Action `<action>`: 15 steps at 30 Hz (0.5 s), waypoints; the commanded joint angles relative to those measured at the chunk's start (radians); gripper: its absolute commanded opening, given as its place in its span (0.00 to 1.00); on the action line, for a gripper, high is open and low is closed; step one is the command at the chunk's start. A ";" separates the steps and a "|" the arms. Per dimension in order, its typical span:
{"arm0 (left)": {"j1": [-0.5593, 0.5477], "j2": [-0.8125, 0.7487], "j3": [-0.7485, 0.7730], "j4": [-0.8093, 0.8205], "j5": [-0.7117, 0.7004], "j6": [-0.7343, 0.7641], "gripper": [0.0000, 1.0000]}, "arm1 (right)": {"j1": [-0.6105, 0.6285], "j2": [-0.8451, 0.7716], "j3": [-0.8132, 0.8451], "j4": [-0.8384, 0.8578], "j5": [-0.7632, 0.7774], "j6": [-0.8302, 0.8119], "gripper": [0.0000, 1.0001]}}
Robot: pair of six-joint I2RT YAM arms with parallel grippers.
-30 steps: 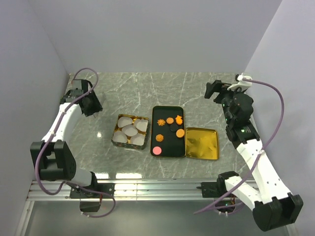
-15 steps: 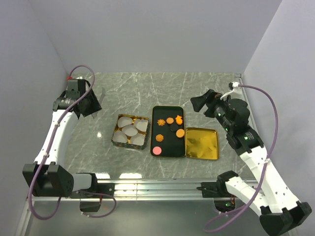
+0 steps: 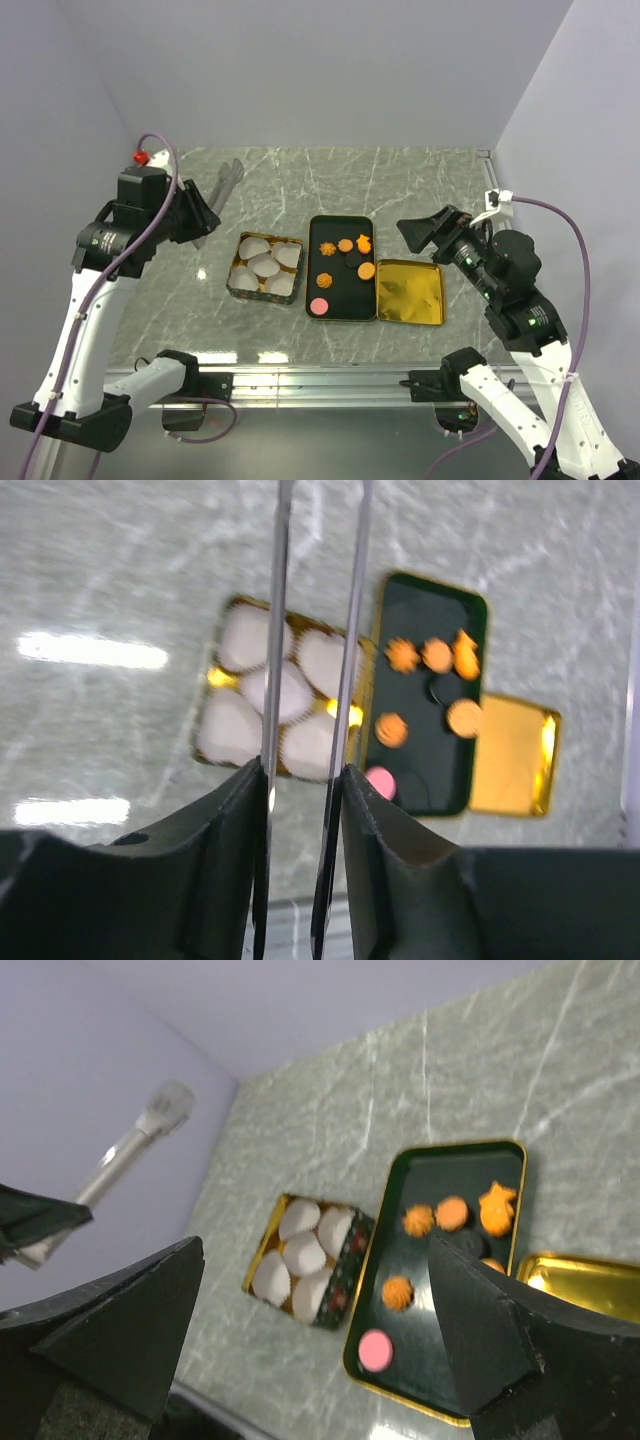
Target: Pack the cookies
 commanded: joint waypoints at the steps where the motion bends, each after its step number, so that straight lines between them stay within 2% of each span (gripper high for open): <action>1: -0.076 0.003 0.026 -0.057 0.066 -0.051 0.40 | 0.010 -0.013 0.090 -0.135 -0.045 0.031 1.00; 8: -0.303 -0.056 -0.067 0.005 -0.001 -0.187 0.38 | 0.010 0.003 0.229 -0.345 -0.194 0.023 0.99; 15: -0.480 0.038 -0.104 0.080 -0.066 -0.202 0.39 | 0.010 -0.043 0.293 -0.511 -0.141 -0.078 0.99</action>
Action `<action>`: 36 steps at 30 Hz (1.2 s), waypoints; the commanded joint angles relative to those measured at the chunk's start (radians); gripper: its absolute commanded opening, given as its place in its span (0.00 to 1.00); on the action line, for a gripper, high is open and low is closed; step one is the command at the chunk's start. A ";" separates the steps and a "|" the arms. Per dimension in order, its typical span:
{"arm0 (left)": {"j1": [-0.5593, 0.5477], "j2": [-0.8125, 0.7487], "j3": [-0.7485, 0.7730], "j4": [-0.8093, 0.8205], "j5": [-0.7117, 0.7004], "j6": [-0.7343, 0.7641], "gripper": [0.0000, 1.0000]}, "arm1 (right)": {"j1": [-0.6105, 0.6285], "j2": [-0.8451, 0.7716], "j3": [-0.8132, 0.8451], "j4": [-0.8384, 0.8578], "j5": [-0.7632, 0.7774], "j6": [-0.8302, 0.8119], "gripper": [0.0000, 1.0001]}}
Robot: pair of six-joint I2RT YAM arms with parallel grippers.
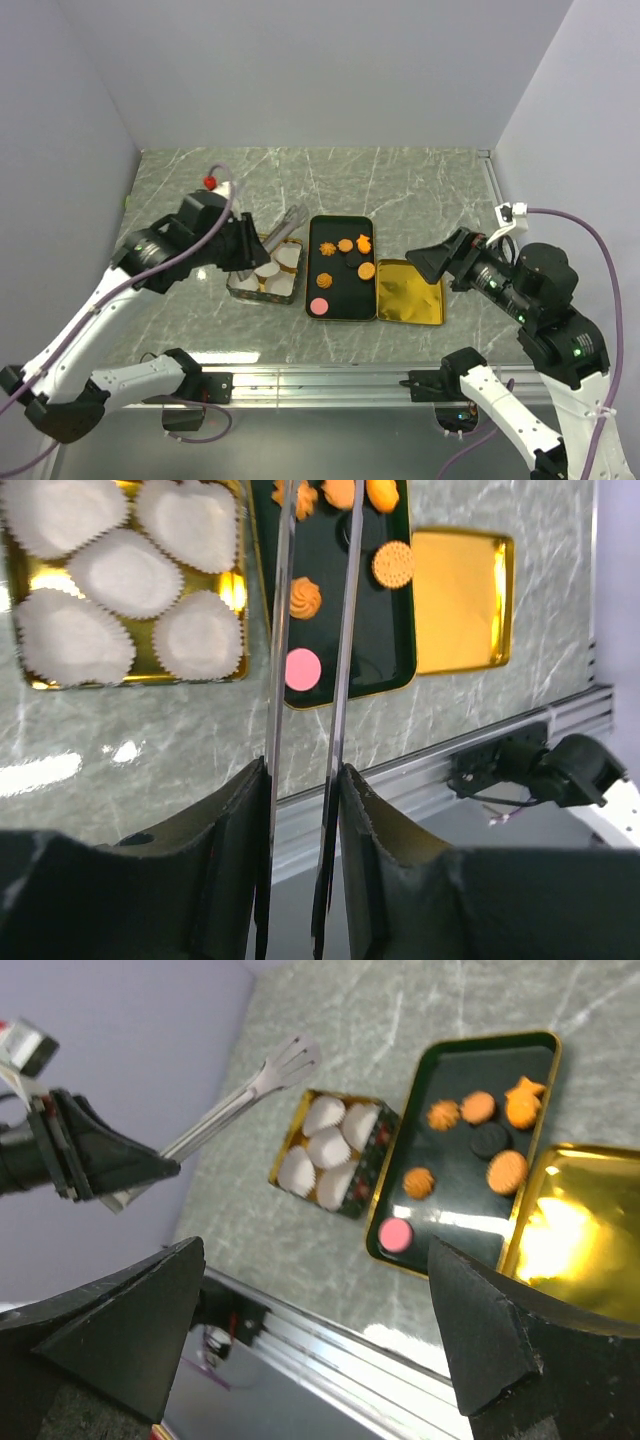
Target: Pack the cookies
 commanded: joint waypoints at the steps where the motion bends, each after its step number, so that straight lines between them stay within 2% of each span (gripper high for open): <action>1: -0.066 0.066 -0.008 0.091 -0.064 -0.019 0.39 | 0.006 -0.012 0.072 -0.118 0.041 -0.087 0.99; 5: -0.152 0.180 0.052 0.073 -0.142 0.001 0.41 | 0.007 0.013 0.138 -0.190 0.116 -0.150 0.99; 12: -0.167 0.326 0.117 0.071 -0.179 0.070 0.46 | 0.006 0.036 0.169 -0.214 0.166 -0.187 1.00; 17: -0.201 0.376 0.112 0.109 -0.173 0.098 0.46 | 0.006 0.045 0.149 -0.201 0.167 -0.191 1.00; 23: -0.244 0.450 0.133 0.076 -0.225 0.113 0.46 | 0.026 0.066 0.151 -0.196 0.193 -0.199 1.00; 27: -0.258 0.505 0.153 0.053 -0.273 0.112 0.46 | 0.050 0.075 0.164 -0.198 0.221 -0.211 1.00; 36: -0.270 0.584 0.173 0.056 -0.273 0.121 0.46 | 0.072 0.080 0.164 -0.194 0.252 -0.222 1.00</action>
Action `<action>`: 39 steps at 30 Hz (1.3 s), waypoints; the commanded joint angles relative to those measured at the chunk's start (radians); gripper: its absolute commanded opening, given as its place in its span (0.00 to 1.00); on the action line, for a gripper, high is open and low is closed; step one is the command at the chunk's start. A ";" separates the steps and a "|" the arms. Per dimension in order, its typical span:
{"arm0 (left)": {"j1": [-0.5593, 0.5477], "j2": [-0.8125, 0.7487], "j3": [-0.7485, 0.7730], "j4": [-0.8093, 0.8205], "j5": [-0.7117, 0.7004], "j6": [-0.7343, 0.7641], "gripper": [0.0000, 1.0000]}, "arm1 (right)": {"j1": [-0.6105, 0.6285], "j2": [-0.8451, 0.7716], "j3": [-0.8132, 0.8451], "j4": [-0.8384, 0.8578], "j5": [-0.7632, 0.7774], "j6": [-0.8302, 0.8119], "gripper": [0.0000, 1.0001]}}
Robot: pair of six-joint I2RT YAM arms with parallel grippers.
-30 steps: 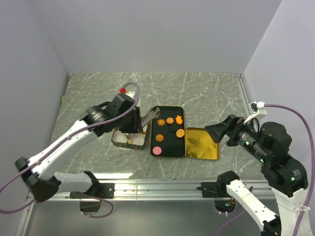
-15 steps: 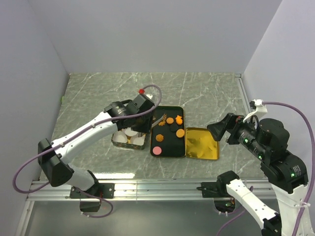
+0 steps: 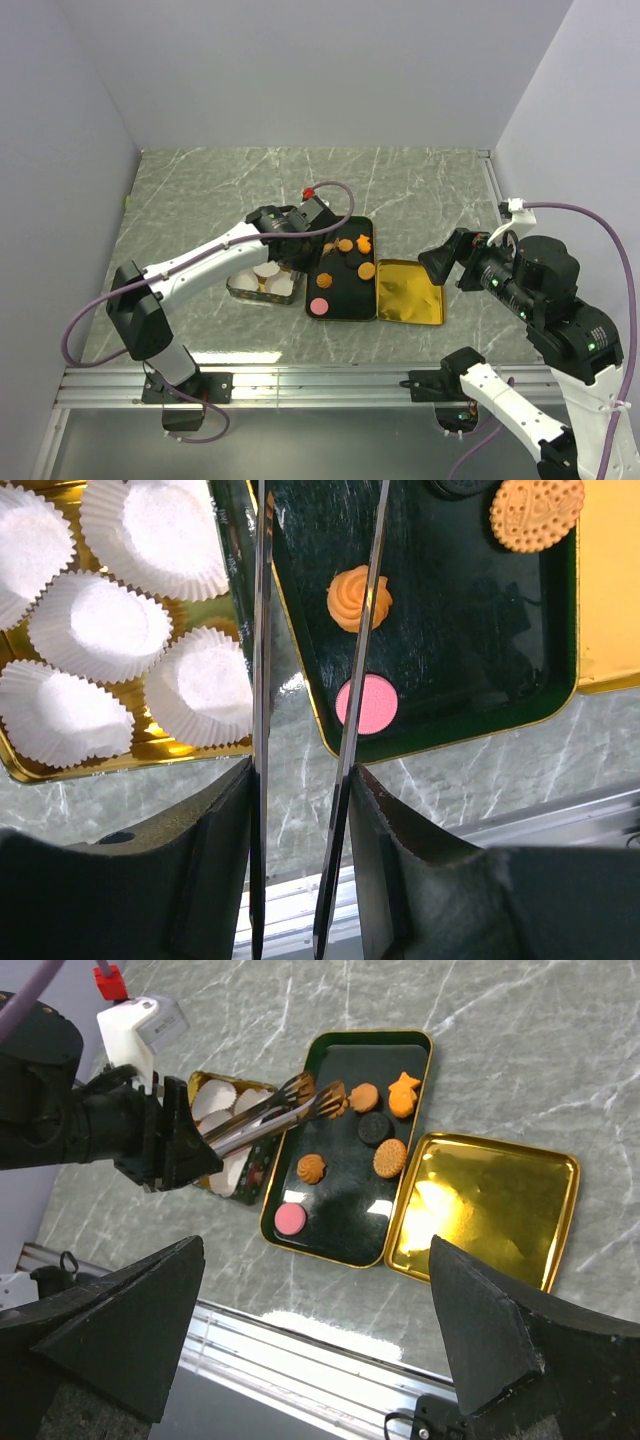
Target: Pack the cookies
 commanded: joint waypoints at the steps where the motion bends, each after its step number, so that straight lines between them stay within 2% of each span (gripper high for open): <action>1: -0.009 0.017 0.050 0.001 -0.023 0.022 0.46 | 0.012 0.009 0.028 0.010 0.041 -0.024 1.00; 26: -0.043 0.135 0.070 -0.034 -0.043 0.011 0.44 | 0.015 -0.010 0.018 -0.006 0.038 -0.019 1.00; 36: -0.050 0.153 0.119 -0.080 -0.058 -0.019 0.30 | 0.021 -0.011 0.046 -0.021 0.041 -0.022 1.00; 39: -0.050 0.134 0.148 -0.105 -0.067 -0.027 0.29 | 0.023 -0.011 0.052 -0.021 0.041 -0.022 1.00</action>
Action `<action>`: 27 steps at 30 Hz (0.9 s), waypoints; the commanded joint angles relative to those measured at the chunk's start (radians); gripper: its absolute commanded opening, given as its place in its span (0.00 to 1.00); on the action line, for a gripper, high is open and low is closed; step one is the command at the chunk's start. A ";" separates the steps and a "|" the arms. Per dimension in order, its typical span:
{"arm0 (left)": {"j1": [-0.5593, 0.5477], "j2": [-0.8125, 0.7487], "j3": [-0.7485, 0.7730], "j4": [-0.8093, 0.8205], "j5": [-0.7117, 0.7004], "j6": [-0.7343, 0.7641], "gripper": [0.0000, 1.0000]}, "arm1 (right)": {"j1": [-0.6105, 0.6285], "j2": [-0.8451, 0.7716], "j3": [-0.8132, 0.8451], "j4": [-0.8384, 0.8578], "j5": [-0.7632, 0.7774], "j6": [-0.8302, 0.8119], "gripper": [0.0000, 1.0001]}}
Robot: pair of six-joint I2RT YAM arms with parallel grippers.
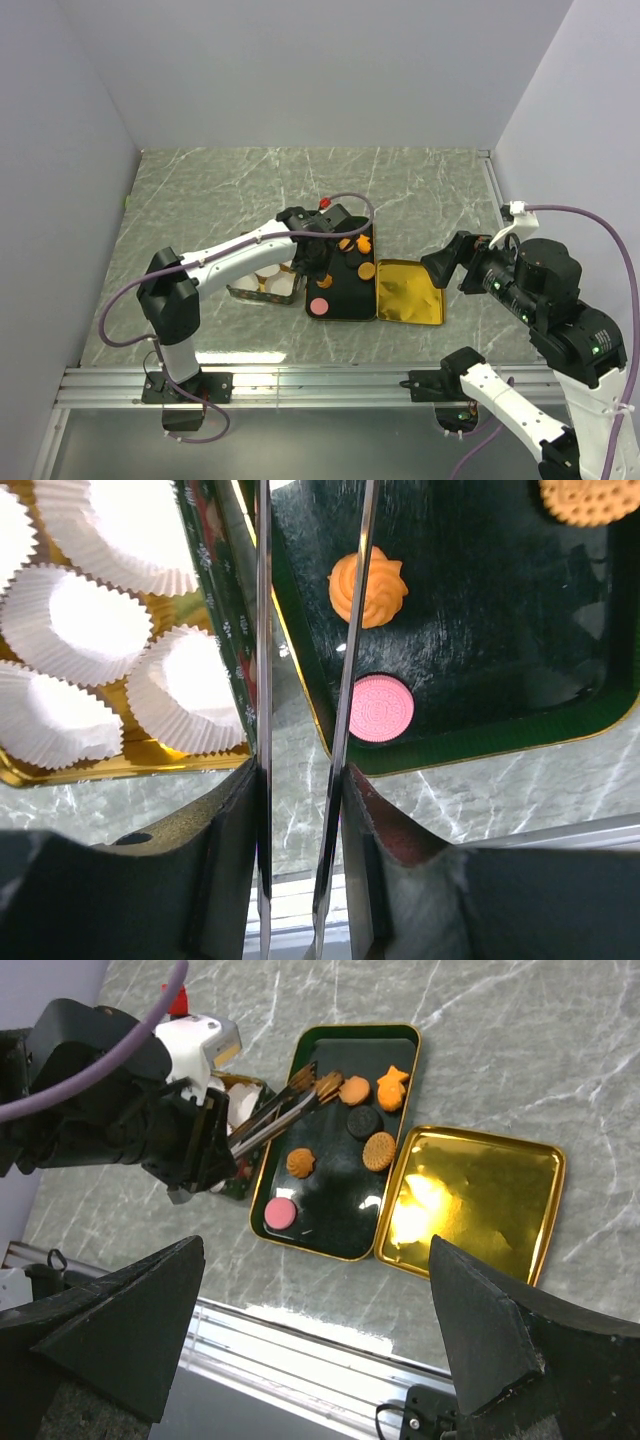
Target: Pack the cookies
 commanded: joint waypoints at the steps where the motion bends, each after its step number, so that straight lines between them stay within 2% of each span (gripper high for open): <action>1: -0.007 -0.047 0.086 -0.049 -0.043 -0.027 0.29 | 0.011 -0.005 0.043 0.012 0.011 -0.015 1.00; 12: -0.007 -0.124 0.228 -0.171 -0.106 -0.082 0.27 | 0.022 0.006 0.030 0.027 -0.004 -0.005 1.00; 17: -0.004 -0.237 0.182 -0.197 -0.115 -0.113 0.28 | 0.028 0.001 0.023 0.029 -0.009 -0.005 1.00; 27: 0.056 -0.483 -0.050 -0.231 -0.131 -0.208 0.30 | 0.043 0.001 0.005 0.046 -0.012 0.002 1.00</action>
